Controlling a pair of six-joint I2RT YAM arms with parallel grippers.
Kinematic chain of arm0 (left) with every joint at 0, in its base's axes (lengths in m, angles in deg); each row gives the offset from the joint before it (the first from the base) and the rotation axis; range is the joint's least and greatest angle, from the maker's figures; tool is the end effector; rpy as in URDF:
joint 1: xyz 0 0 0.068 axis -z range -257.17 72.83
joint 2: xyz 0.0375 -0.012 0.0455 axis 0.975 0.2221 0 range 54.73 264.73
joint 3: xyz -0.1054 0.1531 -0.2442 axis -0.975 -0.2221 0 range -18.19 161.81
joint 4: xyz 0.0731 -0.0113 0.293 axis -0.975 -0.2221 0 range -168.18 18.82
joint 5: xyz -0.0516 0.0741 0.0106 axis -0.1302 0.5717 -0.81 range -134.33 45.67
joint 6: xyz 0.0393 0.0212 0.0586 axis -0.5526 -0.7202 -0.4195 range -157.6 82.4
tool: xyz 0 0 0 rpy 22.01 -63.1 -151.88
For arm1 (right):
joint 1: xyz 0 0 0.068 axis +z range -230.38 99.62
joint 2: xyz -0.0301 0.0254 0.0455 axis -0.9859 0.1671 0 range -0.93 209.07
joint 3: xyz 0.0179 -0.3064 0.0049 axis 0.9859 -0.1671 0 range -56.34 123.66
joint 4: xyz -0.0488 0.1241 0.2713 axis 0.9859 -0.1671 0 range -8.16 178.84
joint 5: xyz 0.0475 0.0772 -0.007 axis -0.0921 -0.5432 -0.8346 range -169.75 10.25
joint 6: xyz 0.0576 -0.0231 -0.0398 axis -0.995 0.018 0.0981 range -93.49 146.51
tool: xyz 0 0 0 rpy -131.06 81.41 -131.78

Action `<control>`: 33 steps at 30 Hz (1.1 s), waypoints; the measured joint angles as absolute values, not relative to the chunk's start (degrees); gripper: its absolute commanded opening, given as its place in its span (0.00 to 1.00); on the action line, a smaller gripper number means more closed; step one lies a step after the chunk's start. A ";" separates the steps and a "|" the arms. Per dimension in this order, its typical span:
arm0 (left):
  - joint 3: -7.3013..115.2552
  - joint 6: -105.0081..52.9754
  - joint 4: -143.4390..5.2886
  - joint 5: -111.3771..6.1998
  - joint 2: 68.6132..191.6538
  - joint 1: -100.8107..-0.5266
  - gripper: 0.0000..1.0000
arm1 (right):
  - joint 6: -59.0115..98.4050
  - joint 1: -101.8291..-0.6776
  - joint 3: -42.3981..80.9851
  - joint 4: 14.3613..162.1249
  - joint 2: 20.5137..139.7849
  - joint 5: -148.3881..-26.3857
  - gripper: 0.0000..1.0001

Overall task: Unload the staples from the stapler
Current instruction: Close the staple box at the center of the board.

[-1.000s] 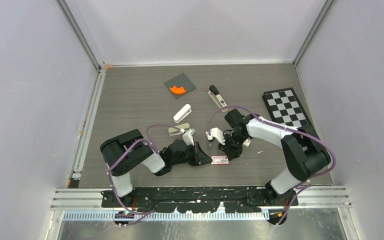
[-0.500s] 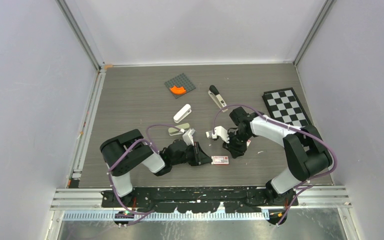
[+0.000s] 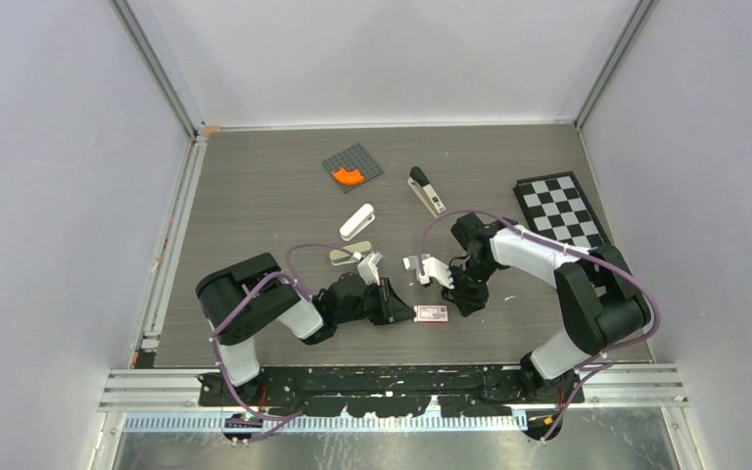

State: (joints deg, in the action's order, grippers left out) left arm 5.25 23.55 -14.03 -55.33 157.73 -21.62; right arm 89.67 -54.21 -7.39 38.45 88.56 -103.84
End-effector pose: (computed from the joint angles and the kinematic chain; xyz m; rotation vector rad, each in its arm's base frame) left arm 0.1730 -0.2728 0.0813 0.0355 2.2889 -1.4171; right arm 0.2342 0.1431 0.1407 -2.0789 2.1107 0.6071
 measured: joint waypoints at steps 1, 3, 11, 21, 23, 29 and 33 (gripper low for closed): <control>5.25 23.55 -14.03 -55.31 157.73 -21.62 0.13 | 90.04 -54.21 -7.39 38.36 88.56 -103.95 0.30; 5.25 23.55 -14.03 -55.31 157.73 -21.62 0.13 | 90.91 -54.21 -7.44 38.25 88.56 -104.15 0.31; 5.25 23.55 -13.97 -55.33 157.75 -21.62 0.13 | 92.66 -54.21 -7.79 38.03 88.30 -104.52 0.27; 5.25 23.59 -13.55 -55.35 158.01 -21.60 0.13 | 93.45 -53.29 -7.98 38.05 87.93 -104.89 0.21; 5.25 23.59 -13.53 -55.35 158.01 -21.62 0.13 | 93.43 -52.72 -8.05 38.08 87.93 -104.89 0.19; 5.25 23.61 -13.44 -55.40 158.10 -21.62 0.13 | 92.27 -50.88 -8.14 39.32 87.93 -105.13 0.15; 5.25 23.77 -13.03 -55.44 158.43 -21.62 0.13 | 90.63 -48.59 -8.14 41.18 87.93 -105.37 0.15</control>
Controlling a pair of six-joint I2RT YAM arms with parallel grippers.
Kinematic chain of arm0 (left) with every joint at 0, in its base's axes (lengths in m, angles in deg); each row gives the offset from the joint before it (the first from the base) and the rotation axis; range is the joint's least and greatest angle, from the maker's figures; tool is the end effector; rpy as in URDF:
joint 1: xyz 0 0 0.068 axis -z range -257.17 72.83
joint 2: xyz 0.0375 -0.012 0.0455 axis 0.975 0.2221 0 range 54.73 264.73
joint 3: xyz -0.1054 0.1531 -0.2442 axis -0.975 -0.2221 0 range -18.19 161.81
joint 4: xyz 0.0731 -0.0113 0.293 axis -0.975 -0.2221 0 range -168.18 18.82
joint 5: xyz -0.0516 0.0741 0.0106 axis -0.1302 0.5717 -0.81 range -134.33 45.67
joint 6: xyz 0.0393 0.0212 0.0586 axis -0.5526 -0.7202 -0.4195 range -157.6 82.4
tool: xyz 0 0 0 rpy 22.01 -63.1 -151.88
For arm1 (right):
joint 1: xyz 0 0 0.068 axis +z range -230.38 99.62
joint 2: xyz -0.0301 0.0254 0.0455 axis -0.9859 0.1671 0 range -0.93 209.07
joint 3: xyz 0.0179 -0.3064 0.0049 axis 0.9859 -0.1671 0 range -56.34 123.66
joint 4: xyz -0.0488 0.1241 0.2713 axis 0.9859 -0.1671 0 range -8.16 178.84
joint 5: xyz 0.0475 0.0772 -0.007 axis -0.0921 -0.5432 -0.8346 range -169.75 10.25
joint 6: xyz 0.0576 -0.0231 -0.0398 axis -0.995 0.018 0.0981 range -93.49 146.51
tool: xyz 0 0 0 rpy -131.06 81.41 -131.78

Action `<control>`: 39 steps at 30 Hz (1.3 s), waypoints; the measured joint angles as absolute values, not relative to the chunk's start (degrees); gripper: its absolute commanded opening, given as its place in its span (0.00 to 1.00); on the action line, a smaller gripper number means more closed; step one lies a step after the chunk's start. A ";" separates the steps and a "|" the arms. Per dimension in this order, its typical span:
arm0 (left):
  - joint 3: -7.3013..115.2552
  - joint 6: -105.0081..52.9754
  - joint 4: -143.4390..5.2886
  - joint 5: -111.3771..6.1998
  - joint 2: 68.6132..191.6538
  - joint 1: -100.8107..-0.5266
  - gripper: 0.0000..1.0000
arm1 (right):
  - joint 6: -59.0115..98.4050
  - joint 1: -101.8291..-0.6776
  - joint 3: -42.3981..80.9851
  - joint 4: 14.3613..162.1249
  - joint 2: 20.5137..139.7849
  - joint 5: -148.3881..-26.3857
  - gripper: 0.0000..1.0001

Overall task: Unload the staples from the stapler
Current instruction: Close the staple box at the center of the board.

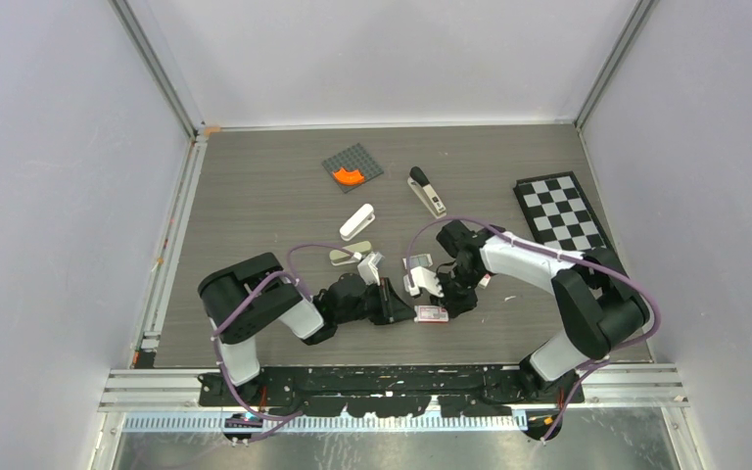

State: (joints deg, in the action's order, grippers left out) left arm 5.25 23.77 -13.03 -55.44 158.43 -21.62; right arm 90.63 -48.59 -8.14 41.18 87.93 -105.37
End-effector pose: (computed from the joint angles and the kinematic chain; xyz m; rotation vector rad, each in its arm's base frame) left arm 0.1732 -0.2733 0.0797 0.0334 2.2854 -1.4245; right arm 0.2202 0.1678 0.1408 -2.1780 1.9511 0.6267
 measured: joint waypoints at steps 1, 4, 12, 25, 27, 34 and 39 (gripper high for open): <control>5.25 23.77 -12.92 -55.46 158.47 -21.62 0.13 | 90.17 -48.00 -8.14 41.68 87.95 -105.40 0.15; 5.25 23.79 -12.74 -55.49 158.52 -21.62 0.13 | 88.99 -47.04 -8.16 42.75 87.95 -105.37 0.15; 5.25 23.96 -12.18 -55.70 158.86 -21.62 0.14 | 86.21 -46.69 -8.16 43.85 88.37 -105.64 0.15; 4.90 24.60 -11.02 -55.75 158.86 -21.53 0.23 | 84.99 -46.69 -8.16 44.20 88.47 -105.57 0.15; 4.90 24.90 -10.93 -55.79 158.91 -21.53 0.24 | 84.97 -46.69 -8.16 44.20 88.47 -105.57 0.15; 4.92 25.23 -10.10 -56.03 159.85 -21.55 0.24 | 84.77 -46.69 -8.16 44.24 88.50 -105.59 0.15; 5.03 25.32 -9.82 -56.29 160.26 -21.53 0.24 | 84.62 -46.58 -8.11 44.24 88.58 -105.57 0.15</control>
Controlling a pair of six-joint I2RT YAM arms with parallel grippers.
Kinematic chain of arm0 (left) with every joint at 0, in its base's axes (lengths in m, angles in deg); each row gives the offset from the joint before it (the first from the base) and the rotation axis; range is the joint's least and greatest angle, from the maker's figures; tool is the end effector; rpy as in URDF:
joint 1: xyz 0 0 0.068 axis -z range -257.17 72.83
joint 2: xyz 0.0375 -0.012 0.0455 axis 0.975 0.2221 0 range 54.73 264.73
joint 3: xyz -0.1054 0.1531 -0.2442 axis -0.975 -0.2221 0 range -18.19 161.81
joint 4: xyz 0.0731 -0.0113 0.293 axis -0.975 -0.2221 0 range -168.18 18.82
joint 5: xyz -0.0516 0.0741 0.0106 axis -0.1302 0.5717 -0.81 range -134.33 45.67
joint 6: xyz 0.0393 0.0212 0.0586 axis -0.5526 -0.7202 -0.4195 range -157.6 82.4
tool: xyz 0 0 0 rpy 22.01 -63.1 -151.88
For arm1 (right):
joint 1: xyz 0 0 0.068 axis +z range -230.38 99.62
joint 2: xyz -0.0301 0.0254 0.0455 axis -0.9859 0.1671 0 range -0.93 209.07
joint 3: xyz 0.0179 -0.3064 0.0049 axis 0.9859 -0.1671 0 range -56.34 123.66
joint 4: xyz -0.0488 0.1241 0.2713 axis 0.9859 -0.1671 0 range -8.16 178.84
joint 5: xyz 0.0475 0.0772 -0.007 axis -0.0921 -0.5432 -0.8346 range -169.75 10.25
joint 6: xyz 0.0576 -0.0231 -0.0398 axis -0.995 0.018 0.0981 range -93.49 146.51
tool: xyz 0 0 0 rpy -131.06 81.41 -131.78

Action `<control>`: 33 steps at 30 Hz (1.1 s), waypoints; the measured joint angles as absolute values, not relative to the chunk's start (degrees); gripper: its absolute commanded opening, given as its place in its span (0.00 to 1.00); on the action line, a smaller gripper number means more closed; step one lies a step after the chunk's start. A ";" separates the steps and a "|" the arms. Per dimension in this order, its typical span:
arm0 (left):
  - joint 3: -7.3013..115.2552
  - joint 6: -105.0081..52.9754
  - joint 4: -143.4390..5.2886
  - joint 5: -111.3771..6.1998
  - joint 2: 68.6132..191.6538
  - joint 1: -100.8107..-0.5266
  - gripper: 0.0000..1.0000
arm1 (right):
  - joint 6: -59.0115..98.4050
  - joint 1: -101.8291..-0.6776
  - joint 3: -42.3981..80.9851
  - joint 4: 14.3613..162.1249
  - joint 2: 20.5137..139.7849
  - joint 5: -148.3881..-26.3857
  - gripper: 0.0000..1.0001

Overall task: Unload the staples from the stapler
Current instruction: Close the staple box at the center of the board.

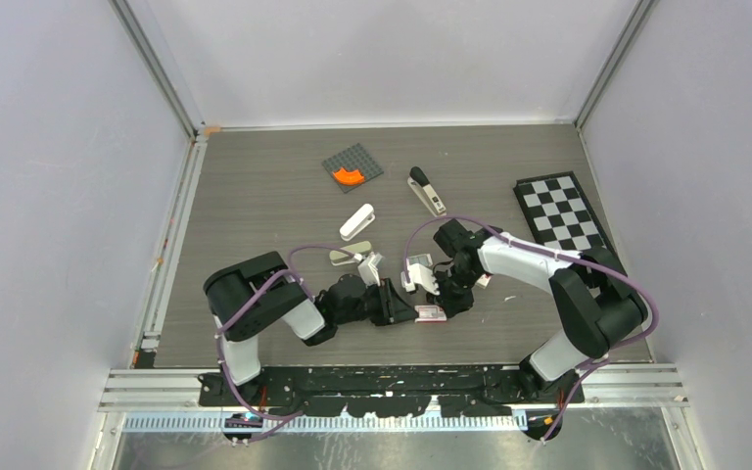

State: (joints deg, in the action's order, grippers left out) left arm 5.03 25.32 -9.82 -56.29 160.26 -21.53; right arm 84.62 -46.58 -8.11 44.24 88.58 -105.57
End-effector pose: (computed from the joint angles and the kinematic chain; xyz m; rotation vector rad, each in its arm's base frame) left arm 0.1721 -0.2742 0.0762 0.0192 2.2790 -1.4660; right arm 0.2202 0.1797 0.1384 -2.1093 2.0068 0.6303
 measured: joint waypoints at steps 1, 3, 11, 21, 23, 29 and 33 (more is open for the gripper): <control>5.05 25.32 -9.82 -56.36 160.26 -21.55 0.24 | 84.55 -46.51 -8.11 44.26 88.58 -105.57 0.15; 5.05 25.32 -9.82 -56.38 160.29 -21.55 0.24 | 84.49 -46.45 -8.07 44.26 88.58 -105.44 0.15; 5.42 25.32 -9.84 -56.73 160.50 -21.55 0.24 | 83.74 -46.36 -8.05 44.35 88.58 -105.31 0.16; 6.01 25.38 -9.84 -57.28 161.12 -21.55 0.24 | 83.28 -46.34 -8.05 44.41 88.58 -105.22 0.16; 6.01 25.41 -9.82 -57.28 161.12 -21.55 0.24 | 83.28 -46.34 -8.05 44.41 88.58 -105.22 0.16; 6.01 25.41 -9.79 -57.26 161.12 -21.55 0.26 | 83.28 -46.27 -8.05 44.41 88.58 -105.11 0.17; 5.71 25.14 -9.64 -57.23 160.68 -21.55 0.35 | 83.13 -46.19 -8.03 44.39 88.58 -104.94 0.18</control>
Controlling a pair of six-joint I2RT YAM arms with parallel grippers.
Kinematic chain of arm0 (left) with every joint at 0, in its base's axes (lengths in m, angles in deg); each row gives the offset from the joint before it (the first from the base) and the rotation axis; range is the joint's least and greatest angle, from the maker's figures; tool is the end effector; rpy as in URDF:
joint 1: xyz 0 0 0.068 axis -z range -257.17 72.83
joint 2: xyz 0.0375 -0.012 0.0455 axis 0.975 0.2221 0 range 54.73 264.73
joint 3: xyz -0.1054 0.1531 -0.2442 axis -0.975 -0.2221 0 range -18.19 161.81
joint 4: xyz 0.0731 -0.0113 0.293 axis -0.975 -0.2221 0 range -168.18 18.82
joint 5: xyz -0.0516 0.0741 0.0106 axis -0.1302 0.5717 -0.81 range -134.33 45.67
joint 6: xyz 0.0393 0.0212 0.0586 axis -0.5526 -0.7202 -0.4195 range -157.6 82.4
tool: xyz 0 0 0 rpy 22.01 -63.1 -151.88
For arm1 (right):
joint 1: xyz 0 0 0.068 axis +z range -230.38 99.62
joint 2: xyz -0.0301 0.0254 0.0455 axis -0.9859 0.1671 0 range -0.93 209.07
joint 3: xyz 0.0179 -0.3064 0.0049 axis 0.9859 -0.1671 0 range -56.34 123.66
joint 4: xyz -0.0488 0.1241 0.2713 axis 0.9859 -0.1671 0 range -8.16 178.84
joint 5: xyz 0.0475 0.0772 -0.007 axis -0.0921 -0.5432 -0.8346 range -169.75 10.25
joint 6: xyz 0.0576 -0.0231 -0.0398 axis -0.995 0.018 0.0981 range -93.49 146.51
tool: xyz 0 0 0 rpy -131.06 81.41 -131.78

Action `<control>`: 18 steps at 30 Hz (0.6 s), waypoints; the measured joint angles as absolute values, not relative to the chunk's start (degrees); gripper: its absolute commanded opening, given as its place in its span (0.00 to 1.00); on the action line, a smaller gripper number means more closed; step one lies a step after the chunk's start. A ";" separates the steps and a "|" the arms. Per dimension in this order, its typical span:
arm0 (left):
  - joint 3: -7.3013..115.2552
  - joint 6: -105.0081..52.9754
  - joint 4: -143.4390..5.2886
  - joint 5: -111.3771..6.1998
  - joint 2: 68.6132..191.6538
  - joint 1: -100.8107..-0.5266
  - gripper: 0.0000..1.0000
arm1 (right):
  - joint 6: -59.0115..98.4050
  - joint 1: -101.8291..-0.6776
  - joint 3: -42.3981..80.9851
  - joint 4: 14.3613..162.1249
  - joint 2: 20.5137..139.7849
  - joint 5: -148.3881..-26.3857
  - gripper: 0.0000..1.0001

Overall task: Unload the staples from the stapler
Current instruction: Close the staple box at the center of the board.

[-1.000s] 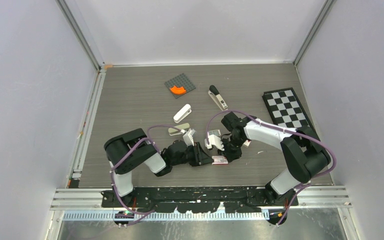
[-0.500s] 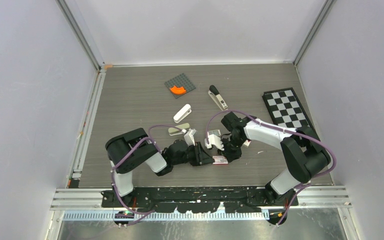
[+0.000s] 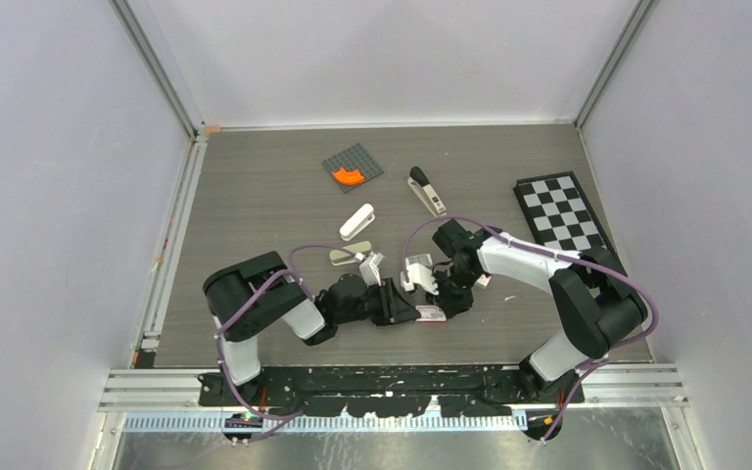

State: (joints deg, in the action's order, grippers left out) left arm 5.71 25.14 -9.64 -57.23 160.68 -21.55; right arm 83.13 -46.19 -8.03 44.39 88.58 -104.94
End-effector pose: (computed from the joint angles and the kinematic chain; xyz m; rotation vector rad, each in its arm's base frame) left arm 0.1734 -0.2776 0.0771 0.0368 2.2758 -1.4831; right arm 0.2199 0.1811 0.1386 -2.0960 2.0319 0.6182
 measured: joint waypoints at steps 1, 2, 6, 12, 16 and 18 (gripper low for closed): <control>5.40 24.97 -9.64 -57.21 160.22 -21.55 0.38 | 83.11 -46.14 -8.03 44.37 88.58 -104.89 0.18; 5.03 24.75 -9.68 -57.19 159.76 -21.55 0.41 | 83.09 -46.12 -8.03 44.35 88.56 -104.80 0.19; 2.50 22.85 -10.60 -56.82 155.89 -21.90 0.50 | 83.24 -46.16 -8.03 44.30 88.28 -104.61 0.23; -0.06 15.64 -18.51 -54.55 144.20 -22.19 0.60 | 85.62 -50.01 -7.96 42.23 84.52 -104.52 0.33; 0.11 8.58 -27.39 -52.53 134.41 -22.21 0.67 | 89.14 -54.97 -6.56 37.18 79.75 -106.75 0.39; 0.40 4.97 -30.99 -51.62 130.30 -22.21 0.76 | 90.41 -56.83 -5.67 35.23 77.85 -108.00 0.40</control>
